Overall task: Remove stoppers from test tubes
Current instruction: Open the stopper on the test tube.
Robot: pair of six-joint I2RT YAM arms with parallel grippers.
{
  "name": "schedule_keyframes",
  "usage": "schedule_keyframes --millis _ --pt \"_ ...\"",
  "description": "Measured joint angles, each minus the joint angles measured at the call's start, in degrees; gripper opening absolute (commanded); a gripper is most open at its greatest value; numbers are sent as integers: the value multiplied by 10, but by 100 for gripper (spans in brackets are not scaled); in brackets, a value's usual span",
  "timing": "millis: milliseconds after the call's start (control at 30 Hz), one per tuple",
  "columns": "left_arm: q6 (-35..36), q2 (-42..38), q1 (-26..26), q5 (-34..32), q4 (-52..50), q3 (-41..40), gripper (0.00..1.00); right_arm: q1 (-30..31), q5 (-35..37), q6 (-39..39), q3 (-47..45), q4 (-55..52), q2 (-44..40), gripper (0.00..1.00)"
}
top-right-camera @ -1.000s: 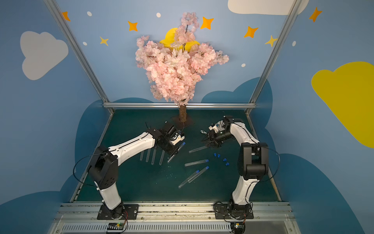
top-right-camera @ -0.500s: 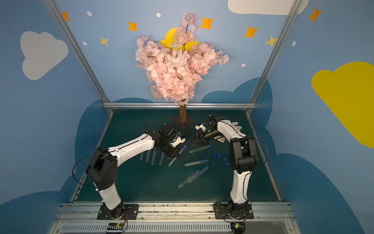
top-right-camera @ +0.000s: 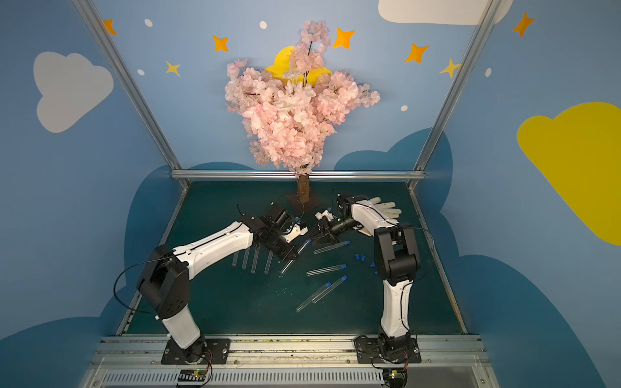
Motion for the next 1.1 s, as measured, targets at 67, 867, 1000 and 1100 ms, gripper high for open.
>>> schedule_keyframes --millis 67,867,1000,1100 --pt "0 0 0 1 0 0 13 1 0 1 2 0 0 43" --pt "-1 -5 0 10 2 0 13 15 0 1 13 -1 3 24" --pt "-1 -5 0 10 2 0 13 15 2 -1 13 -3 3 22" --pt "-1 -5 0 10 2 -1 13 16 5 -2 17 -10 3 20"
